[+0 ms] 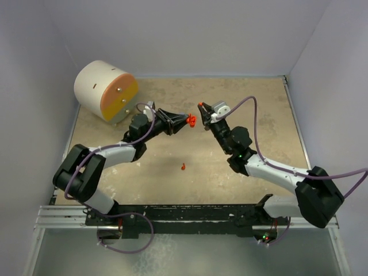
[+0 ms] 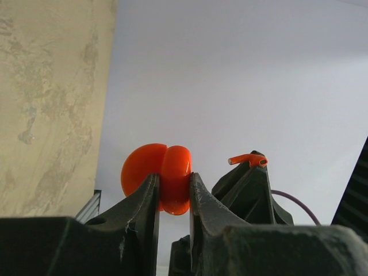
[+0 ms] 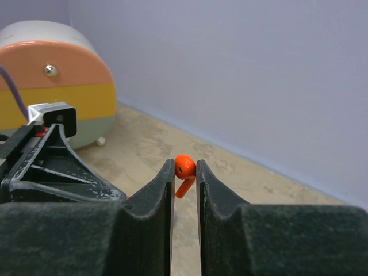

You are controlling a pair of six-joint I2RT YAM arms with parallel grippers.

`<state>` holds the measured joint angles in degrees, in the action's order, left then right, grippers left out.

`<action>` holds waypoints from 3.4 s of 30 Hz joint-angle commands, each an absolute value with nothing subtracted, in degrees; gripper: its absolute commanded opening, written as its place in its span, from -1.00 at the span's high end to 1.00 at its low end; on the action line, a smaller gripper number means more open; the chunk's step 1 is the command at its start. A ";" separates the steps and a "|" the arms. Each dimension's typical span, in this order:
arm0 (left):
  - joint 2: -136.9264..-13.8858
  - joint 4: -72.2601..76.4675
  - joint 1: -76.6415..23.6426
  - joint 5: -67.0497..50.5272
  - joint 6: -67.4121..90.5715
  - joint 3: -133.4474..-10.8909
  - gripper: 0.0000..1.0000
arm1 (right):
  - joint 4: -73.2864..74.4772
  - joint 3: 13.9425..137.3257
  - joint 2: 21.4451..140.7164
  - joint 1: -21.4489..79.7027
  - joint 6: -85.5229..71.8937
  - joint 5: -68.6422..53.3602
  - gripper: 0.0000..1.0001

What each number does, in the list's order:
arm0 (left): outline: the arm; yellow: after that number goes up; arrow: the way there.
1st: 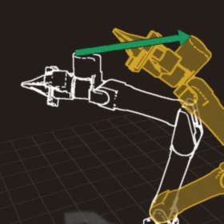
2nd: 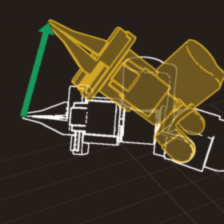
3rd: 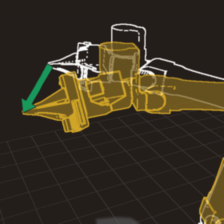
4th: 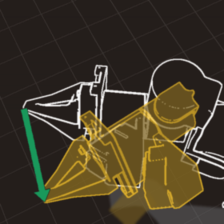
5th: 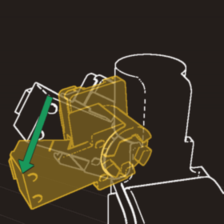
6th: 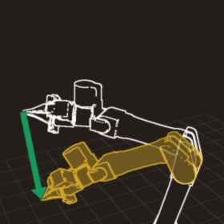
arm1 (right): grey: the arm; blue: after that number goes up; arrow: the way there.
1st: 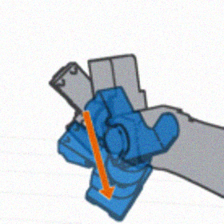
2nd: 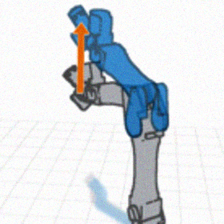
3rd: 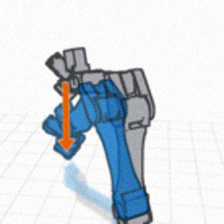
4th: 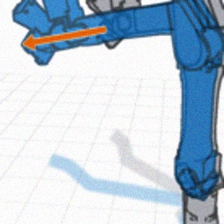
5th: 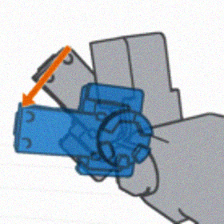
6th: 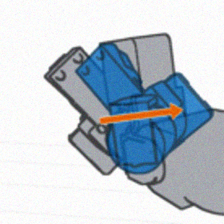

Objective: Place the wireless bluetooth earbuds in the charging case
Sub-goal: Place the earbud in the charging case.

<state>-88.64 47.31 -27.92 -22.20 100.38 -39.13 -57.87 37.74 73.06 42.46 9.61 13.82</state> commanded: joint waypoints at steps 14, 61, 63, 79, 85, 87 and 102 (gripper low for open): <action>-90.54 54.48 -28.56 -20.91 105.28 -43.58 1.00 | -70.96 33.76 75.50 37.75 13.42 -4.25 1.00; -91.93 58.27 -29.36 -21.27 106.77 -44.58 1.00 | -70.85 31.87 78.53 36.23 10.60 -7.71 1.00; -92.16 58.47 -29.36 -21.19 106.79 -44.86 1.00 | -70.05 32.20 78.18 36.20 9.61 -8.06 0.97; -92.57 57.49 -29.36 -20.74 105.37 -45.38 1.00 | -69.36 29.13 67.61 36.21 1.79 -4.58 -0.42; -92.57 57.33 -29.37 -20.74 104.08 -44.35 1.00 | -54.29 35.60 63.21 36.20 -4.62 8.48 -0.53; -92.46 56.60 -29.37 -20.63 103.10 -44.23 1.00 | -46.63 39.20 63.95 36.16 -6.28 11.90 -0.57; -92.82 53.99 -29.36 -20.04 100.73 -45.48 1.00 | -34.02 41.19 63.56 36.45 -11.18 16.03 -0.57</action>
